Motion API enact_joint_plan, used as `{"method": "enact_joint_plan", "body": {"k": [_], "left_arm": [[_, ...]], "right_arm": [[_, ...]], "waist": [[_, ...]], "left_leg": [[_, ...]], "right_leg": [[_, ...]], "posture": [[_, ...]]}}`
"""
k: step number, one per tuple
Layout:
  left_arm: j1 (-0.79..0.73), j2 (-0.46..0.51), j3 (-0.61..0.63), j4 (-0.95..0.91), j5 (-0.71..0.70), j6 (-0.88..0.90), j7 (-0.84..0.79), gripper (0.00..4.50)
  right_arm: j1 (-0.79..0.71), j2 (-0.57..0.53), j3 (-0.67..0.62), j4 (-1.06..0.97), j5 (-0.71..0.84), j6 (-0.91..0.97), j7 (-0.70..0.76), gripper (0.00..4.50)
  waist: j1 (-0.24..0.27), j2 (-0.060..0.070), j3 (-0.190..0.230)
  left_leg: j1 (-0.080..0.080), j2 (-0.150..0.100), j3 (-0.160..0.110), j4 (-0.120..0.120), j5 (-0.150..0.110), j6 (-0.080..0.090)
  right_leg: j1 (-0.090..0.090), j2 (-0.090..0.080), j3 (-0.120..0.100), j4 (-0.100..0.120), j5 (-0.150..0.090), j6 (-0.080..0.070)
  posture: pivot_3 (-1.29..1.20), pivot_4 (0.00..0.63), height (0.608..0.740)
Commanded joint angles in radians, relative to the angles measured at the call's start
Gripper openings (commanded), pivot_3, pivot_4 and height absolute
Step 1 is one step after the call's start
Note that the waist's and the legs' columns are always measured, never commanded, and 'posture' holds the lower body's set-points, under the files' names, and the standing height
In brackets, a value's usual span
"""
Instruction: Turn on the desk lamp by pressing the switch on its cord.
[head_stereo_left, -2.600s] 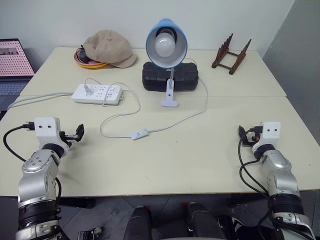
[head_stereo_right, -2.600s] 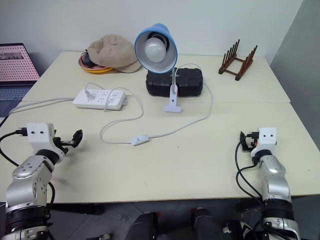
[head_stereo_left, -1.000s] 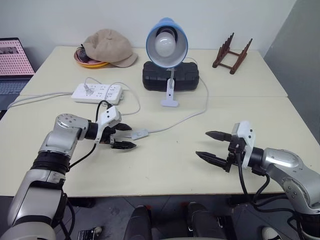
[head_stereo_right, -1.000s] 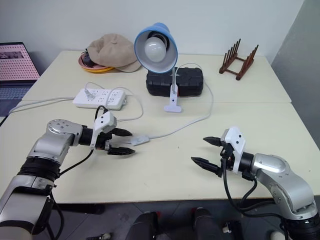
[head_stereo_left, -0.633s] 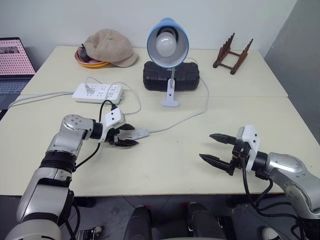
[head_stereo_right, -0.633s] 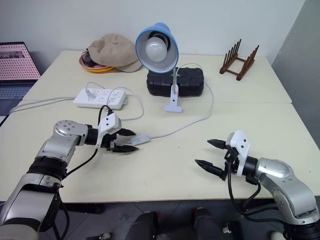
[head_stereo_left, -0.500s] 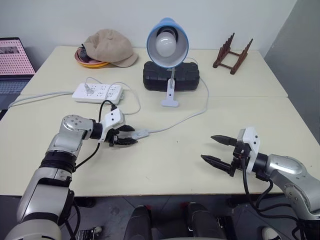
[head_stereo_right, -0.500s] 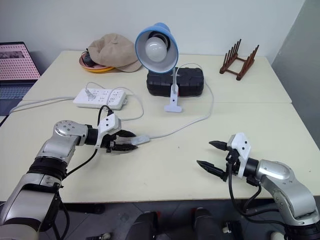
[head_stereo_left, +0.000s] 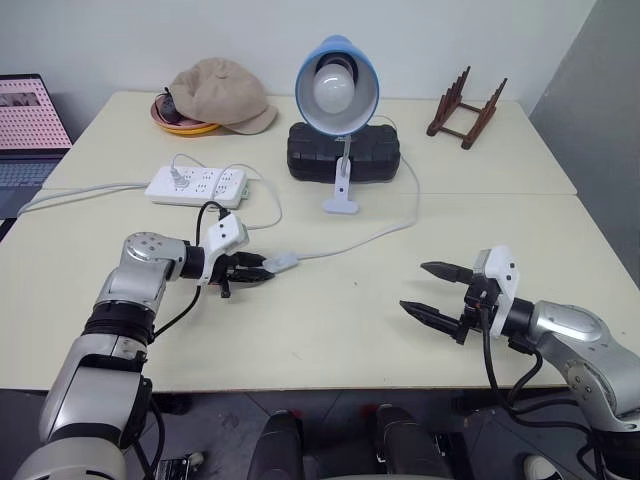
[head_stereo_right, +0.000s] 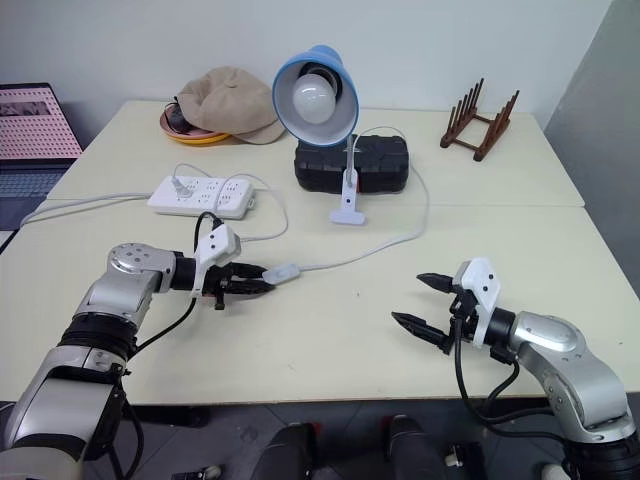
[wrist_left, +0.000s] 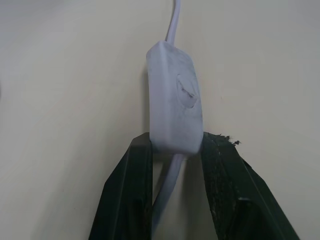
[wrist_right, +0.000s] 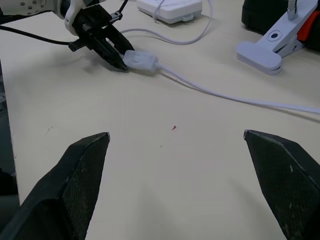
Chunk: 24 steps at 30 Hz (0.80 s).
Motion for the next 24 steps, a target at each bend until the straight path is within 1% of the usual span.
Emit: {"method": "enact_joint_plan", "body": {"k": [1,2,3,5,6,9,12,14,16,20,24], "left_arm": [[-0.024,0.02,0.063,-0.263,-0.216,0.43,-0.064,1.05],[-0.019,0.022,0.073,-0.305,-0.246,0.487,-0.057,1.05],[-0.017,0.011,0.092,-0.368,-0.303,0.579,-0.037,1.05],[-0.011,-0.009,0.124,-0.455,-0.378,0.701,0.005,1.05],[-0.008,-0.03,0.141,-0.495,-0.407,0.745,0.042,1.05],[0.016,-0.068,0.158,-0.588,-0.445,0.788,0.115,1.05],[0.033,-0.095,0.175,-0.634,-0.489,0.832,0.165,1.05],[0.05,-0.113,0.182,-0.667,-0.519,0.858,0.193,1.05],[0.064,-0.128,0.183,-0.687,-0.544,0.874,0.22,1.05],[0.078,-0.133,0.183,-0.704,-0.567,0.876,0.246,1.05],[0.088,-0.126,0.184,-0.714,-0.588,0.874,0.26,1.05]], "right_arm": [[-0.031,0.038,-0.056,-0.049,0.15,0.143,-0.08,4.5],[-0.035,0.05,-0.069,-0.049,0.193,0.182,-0.104,4.5],[-0.041,0.079,-0.095,-0.037,0.28,0.249,-0.155,4.5],[-0.048,0.12,-0.131,-0.02,0.41,0.351,-0.241,4.5],[-0.053,0.141,-0.14,-0.014,0.464,0.399,-0.291,4.5],[-0.076,0.212,-0.156,-0.003,0.64,0.476,-0.457,4.5],[-0.115,0.28,-0.149,0.02,0.846,0.483,-0.655,4.5],[-0.154,0.326,-0.129,0.054,1.019,0.435,-0.813,4.5],[-0.195,0.341,-0.102,0.081,1.143,0.399,-0.926,4.5],[-0.229,0.343,-0.058,0.097,1.254,0.352,-1.043,4.5],[-0.258,0.322,-0.017,0.113,1.286,0.34,-1.074,4.5]], "waist": [[-0.002,0.0,0.0],[-0.003,0.0,0.0],[-0.003,0.0,0.0],[-0.004,0.0,0.0],[-0.005,0.0,0.0],[-0.006,0.0,0.0],[-0.011,0.0,0.0],[-0.018,0.0,0.0],[-0.023,0.0,0.0],[-0.022,0.0,0.0],[-0.022,0.0,0.0]], "left_leg": [[0.0,0.0,0.0,0.0,0.0,0.0],[0.0,0.0,0.0,0.0,0.0,0.0],[0.0,0.0,-0.001,0.0,0.0,0.0],[0.0,0.0,-0.001,0.0,0.0,0.0],[0.0,0.001,-0.002,0.0,0.0,0.0],[0.001,0.001,-0.002,0.001,0.0,0.0],[0.002,0.001,-0.002,0.001,0.0,0.0],[0.001,0.001,-0.002,0.001,0.0,0.0],[0.002,0.001,-0.002,0.001,0.0,0.0],[0.001,0.001,-0.002,0.001,0.0,0.0],[0.001,0.001,-0.002,0.001,0.0,0.0]], "right_leg": [[0.0,0.0,0.0,0.0,0.0,0.0],[0.0,0.0,0.0,0.0,0.0,0.0],[0.0,0.0,-0.001,0.0,0.0,0.0],[0.0,0.0,0.0,0.001,0.0,0.0],[0.001,0.0,-0.001,0.001,0.0,0.0],[0.001,0.0,-0.001,0.002,0.0,0.0],[0.001,0.001,-0.001,0.002,0.0,0.0],[0.001,0.001,0.0,0.002,0.0,0.0],[0.001,0.001,0.0,0.002,0.0,0.0],[0.001,0.001,0.0,0.001,0.0,0.0],[0.001,0.001,0.0,0.0,0.0,0.0]], "posture": [[0.0,0.15,0.74],[0.0,0.15,0.74],[0.0,0.15,0.74],[0.0,0.15,0.74],[0.0,0.15,0.74],[0.0,0.15,0.74],[0.0,0.15,0.74],[0.0,0.15,0.74],[0.0,0.15,0.74],[0.0,0.15,0.74],[0.0,0.15,0.74]]}}
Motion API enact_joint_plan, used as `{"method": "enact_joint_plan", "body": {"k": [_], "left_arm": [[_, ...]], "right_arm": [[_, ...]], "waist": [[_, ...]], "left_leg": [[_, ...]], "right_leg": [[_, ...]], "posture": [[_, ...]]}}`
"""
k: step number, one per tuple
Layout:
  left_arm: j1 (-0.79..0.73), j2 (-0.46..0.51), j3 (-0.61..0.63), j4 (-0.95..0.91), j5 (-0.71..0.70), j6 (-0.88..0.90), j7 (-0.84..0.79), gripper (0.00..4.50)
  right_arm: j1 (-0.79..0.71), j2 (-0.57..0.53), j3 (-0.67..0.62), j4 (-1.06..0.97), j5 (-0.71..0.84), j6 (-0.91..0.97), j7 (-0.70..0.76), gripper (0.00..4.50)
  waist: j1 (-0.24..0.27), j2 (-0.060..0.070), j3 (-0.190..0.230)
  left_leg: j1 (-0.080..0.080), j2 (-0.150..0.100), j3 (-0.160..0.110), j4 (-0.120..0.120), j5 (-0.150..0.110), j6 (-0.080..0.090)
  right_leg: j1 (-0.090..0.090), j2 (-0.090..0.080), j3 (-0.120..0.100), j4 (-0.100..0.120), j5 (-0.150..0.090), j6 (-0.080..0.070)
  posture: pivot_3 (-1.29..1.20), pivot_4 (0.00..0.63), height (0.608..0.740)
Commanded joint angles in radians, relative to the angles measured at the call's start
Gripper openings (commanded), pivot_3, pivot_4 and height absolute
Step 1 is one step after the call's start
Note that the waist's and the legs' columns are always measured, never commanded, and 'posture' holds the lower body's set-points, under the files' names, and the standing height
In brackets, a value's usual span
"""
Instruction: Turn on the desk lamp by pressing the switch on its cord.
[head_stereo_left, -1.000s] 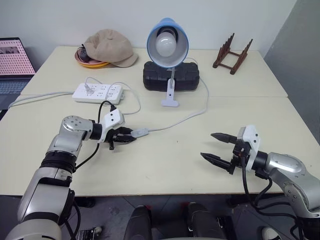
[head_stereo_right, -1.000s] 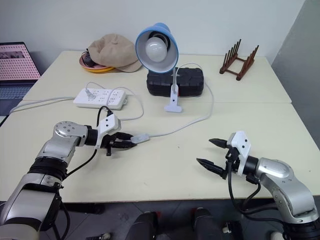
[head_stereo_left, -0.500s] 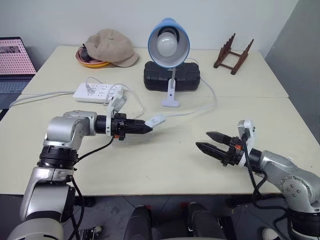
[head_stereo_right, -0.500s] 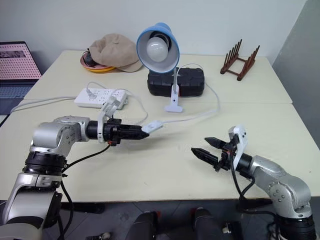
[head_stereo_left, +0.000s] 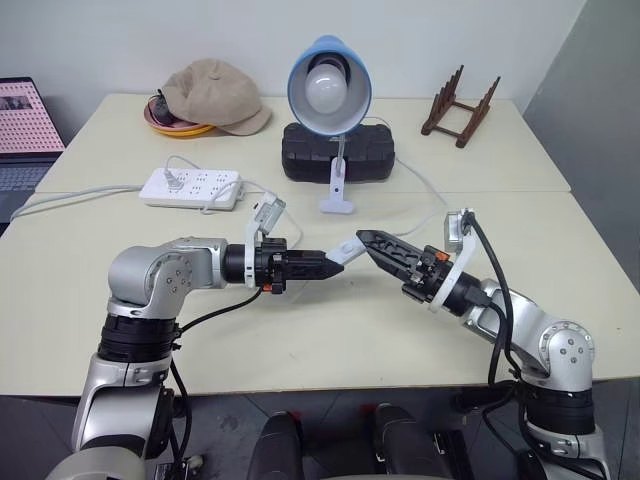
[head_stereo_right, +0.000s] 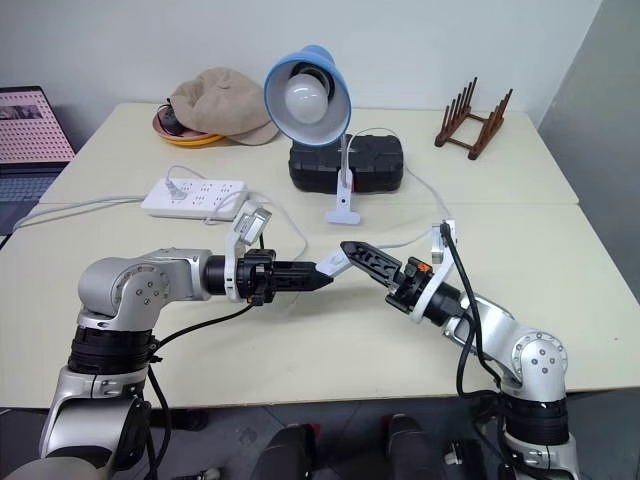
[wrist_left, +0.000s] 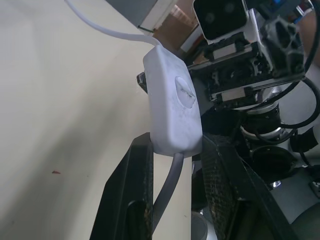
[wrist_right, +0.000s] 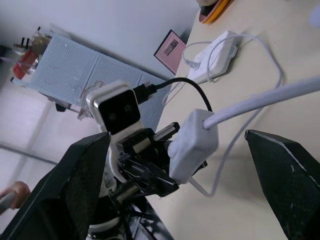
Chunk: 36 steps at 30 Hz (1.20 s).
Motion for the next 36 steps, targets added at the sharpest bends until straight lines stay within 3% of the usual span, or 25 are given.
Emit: {"method": "enact_joint_plan", "body": {"k": [1,9,27,30,36], "left_arm": [[0.007,0.009,0.028,-0.053,-0.045,-0.005,0.012,1.05],[0.024,0.02,0.034,-0.065,-0.069,-0.012,0.031,1.05],[0.039,0.036,0.027,-0.074,-0.094,-0.034,0.046,1.05],[0.04,0.04,0.022,-0.072,-0.093,-0.038,0.044,1.05],[0.039,0.038,0.015,-0.069,-0.09,-0.045,0.043,1.05]], "right_arm": [[-0.042,-0.021,0.033,-0.002,0.063,-0.024,-0.025,4.5],[-0.077,-0.027,0.094,0.023,0.051,-0.042,-0.022,4.5],[-0.067,-0.046,0.074,0.043,0.041,-0.08,-0.012,4.5],[-0.062,-0.051,0.068,0.041,0.045,-0.086,-0.01,3.7],[-0.057,-0.052,0.071,0.034,0.053,-0.093,-0.01,2.53]], "waist": [[0.0,0.0,0.0],[0.0,0.0,0.0],[0.001,0.0,0.0],[0.001,0.0,0.0],[0.001,0.0,0.0]], "left_leg": [[0.0,0.0,0.0,0.0,0.0,0.0],[0.0,0.0,0.0,0.0,0.0,0.0],[0.0,0.0,0.0,0.0,0.0,0.0],[-0.001,0.0,0.0,0.0,0.0,0.0],[-0.001,0.0,0.0,0.0,0.0,0.0]], "right_leg": [[0.0,0.0,0.0,0.0,0.0,0.0],[0.0,0.0,0.0,0.0,-0.001,-0.002],[-0.001,0.0,0.0,-0.001,-0.001,-0.002],[-0.001,0.0,0.0,-0.001,-0.001,-0.003],[-0.001,0.0,0.0,-0.001,-0.001,-0.003]], "posture": [[0.0,0.15,0.74],[0.0,0.15,0.74],[0.0,0.15,0.74],[0.0,0.15,0.74],[0.0,0.15,0.74]]}}
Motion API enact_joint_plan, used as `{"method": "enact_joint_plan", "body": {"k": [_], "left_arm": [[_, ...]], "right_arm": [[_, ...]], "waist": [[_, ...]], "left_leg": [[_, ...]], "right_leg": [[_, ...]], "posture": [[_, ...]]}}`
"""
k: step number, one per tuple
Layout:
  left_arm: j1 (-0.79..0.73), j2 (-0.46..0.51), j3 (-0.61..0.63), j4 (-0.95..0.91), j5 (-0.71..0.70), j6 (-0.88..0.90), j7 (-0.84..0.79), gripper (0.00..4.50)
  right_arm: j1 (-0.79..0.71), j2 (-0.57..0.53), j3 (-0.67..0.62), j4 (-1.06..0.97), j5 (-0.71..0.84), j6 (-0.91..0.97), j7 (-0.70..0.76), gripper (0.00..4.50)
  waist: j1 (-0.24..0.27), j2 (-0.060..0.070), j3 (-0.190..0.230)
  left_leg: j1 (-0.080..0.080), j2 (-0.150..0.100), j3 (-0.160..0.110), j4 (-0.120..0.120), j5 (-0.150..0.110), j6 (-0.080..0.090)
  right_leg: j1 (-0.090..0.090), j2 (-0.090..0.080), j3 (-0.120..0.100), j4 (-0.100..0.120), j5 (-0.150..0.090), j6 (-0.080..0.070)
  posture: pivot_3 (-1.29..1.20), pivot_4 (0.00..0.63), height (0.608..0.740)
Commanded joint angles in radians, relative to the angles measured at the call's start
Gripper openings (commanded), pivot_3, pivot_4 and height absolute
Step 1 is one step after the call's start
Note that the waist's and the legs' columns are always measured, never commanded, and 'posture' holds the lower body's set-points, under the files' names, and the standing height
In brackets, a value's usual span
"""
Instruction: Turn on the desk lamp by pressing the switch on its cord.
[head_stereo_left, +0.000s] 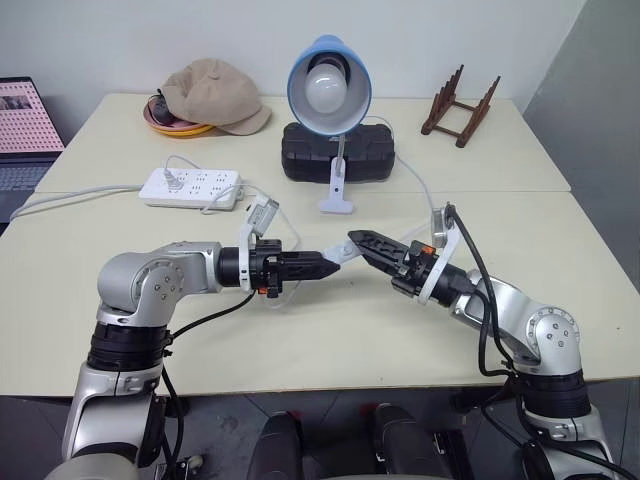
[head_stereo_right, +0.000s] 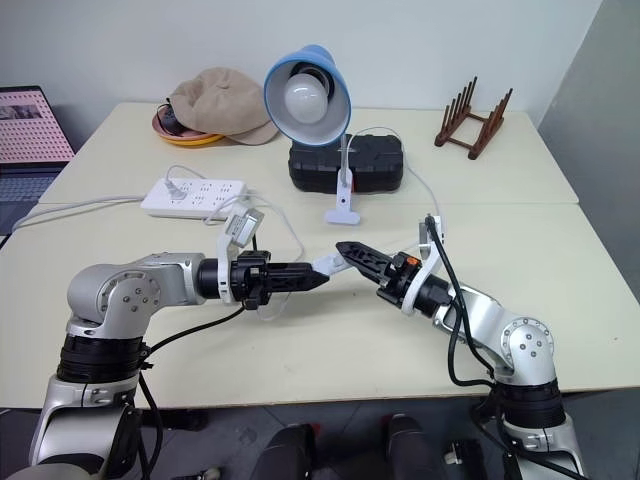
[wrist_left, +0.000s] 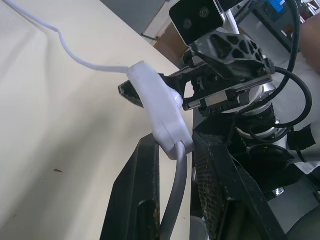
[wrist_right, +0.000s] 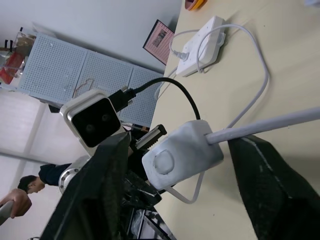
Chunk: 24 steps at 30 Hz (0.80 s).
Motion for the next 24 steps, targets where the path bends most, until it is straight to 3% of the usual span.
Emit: {"method": "enact_joint_plan", "body": {"k": [1,12,14,17,24], "left_arm": [[-0.003,0.008,0.0,-0.033,-0.016,-0.021,-0.007,1.05],[0.007,0.008,-0.001,-0.047,-0.015,-0.024,-0.002,1.05],[0.009,0.008,0.004,-0.05,-0.018,-0.026,-0.001,1.05],[0.002,0.0,0.03,-0.039,-0.045,-0.016,0.001,1.45],[-0.005,0.024,0.021,-0.049,-0.063,-0.016,0.001,2.89]], "right_arm": [[-0.003,-0.003,-0.017,-0.035,0.028,-0.017,0.012,2.29],[-0.02,-0.011,-0.029,-0.043,0.069,-0.023,0.043,0.08],[-0.023,-0.017,-0.03,-0.047,0.075,-0.019,0.057,0.08],[-0.031,-0.022,-0.03,-0.051,0.074,-0.021,0.075,0.0],[-0.052,-0.065,-0.048,-0.031,0.026,-0.008,0.122,0.0]], "waist": [[0.0,0.0,0.0],[0.0,0.0,0.0],[0.0,0.0,0.0],[0.0,0.0,0.0],[0.0,0.0,0.0]], "left_leg": [[0.0,0.0,0.0,0.0,0.0,0.0],[0.0,0.0,0.0,0.0,0.0,0.0],[0.0,0.0,0.0,0.0,0.0,0.0],[0.0,0.0,0.0,-0.001,0.0,0.0],[0.0,0.0,0.0,-0.001,0.0,0.0]], "right_leg": [[0.0,0.0,0.0,0.0,0.0,0.0],[0.0,0.0,0.0,0.0,0.0,0.0],[0.0,0.0,0.0,0.0,0.0,0.0],[0.0,0.0,0.0,0.0,0.0,0.0],[0.0,0.0,0.0,-0.001,0.0,0.0]], "posture": [[0.0,0.15,0.74],[0.0,0.15,0.74],[0.0,0.15,0.74],[0.0,0.15,0.74],[0.0,0.15,0.74]]}}
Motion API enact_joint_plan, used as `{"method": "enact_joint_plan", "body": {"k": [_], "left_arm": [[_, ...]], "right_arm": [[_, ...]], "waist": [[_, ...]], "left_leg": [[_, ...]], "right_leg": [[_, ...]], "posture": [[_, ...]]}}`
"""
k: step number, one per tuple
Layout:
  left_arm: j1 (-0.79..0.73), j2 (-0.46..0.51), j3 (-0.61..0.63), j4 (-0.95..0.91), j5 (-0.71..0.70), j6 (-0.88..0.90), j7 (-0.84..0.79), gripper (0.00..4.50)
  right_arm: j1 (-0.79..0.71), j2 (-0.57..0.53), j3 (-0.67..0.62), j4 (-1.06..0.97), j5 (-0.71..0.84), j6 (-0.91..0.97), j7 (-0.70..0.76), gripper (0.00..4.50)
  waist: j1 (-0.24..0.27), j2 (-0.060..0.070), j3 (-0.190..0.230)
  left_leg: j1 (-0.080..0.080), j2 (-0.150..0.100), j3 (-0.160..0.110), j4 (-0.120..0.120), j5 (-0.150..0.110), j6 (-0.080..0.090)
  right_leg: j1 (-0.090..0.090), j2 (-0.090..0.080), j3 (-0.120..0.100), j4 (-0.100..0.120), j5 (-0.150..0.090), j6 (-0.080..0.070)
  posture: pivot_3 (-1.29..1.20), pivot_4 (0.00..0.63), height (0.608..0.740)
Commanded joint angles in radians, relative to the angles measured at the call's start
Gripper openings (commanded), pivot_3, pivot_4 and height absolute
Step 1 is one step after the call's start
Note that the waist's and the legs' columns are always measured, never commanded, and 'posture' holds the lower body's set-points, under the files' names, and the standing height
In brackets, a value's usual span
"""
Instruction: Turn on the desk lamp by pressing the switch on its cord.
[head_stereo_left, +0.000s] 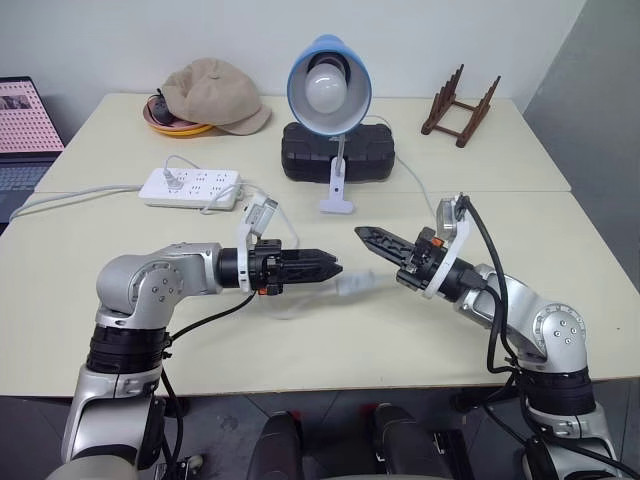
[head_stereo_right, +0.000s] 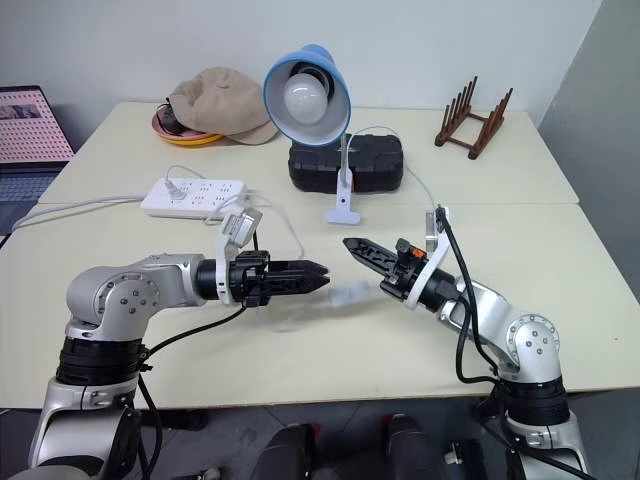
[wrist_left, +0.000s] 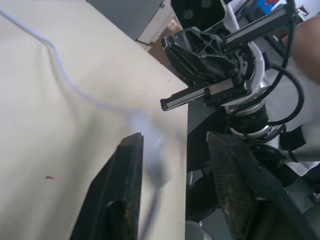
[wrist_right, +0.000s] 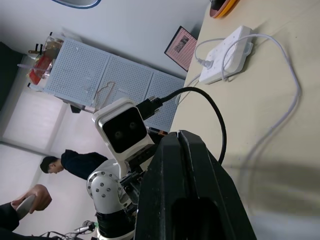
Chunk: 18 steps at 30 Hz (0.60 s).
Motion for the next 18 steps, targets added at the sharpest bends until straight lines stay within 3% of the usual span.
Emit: {"method": "enact_joint_plan", "body": {"k": [1,6,8,14,18], "left_arm": [[-0.01,0.032,0.001,-0.045,-0.01,-0.011,-0.014,3.05],[0.018,0.079,-0.048,-0.047,0.063,-0.096,-0.045,3.98],[0.032,0.131,-0.102,-0.066,0.158,-0.212,-0.085,4.44],[0.069,0.209,-0.26,-0.137,0.368,-0.486,-0.177,4.48],[0.063,0.158,-0.345,-0.136,0.452,-0.579,-0.174,4.48]], "right_arm": [[-0.039,-0.055,-0.044,-0.017,-0.022,0.009,0.059,0.0],[-0.057,-0.159,-0.086,0.002,-0.065,0.038,0.14,0.0],[-0.044,-0.255,-0.118,-0.022,-0.117,0.083,0.227,0.0],[0.046,-0.536,-0.067,-0.21,-0.458,0.132,0.634,0.0],[0.119,-0.661,0.019,-0.306,-0.726,0.034,0.886,0.0]], "waist": [[0.0,0.0,0.0],[0.001,0.0,0.0],[0.003,0.0,0.0],[0.017,0.0,0.0],[0.024,0.001,0.0]], "left_leg": [[0.0,0.0,0.0,0.0,0.0,0.0],[0.0,0.0,0.0,0.0,0.0,0.0],[0.0,0.0,0.0,-0.001,0.0,0.0],[-0.005,0.0,0.002,-0.005,0.0,0.0],[-0.007,0.0,0.002,-0.006,0.0,0.0]], "right_leg": [[0.0,0.0,0.0,0.0,0.0,0.0],[0.0,0.0,0.0,-0.001,0.0,0.0],[0.0,0.0,0.0,-0.001,0.0,0.0],[-0.006,-0.001,0.0,-0.003,-0.001,-0.001],[-0.009,-0.001,0.0,-0.003,-0.001,-0.001]], "posture": [[0.0,0.15,0.74],[0.0,0.15,0.74],[0.0,0.15,0.74],[0.0,0.15,0.74],[0.0,0.15,0.74]]}}
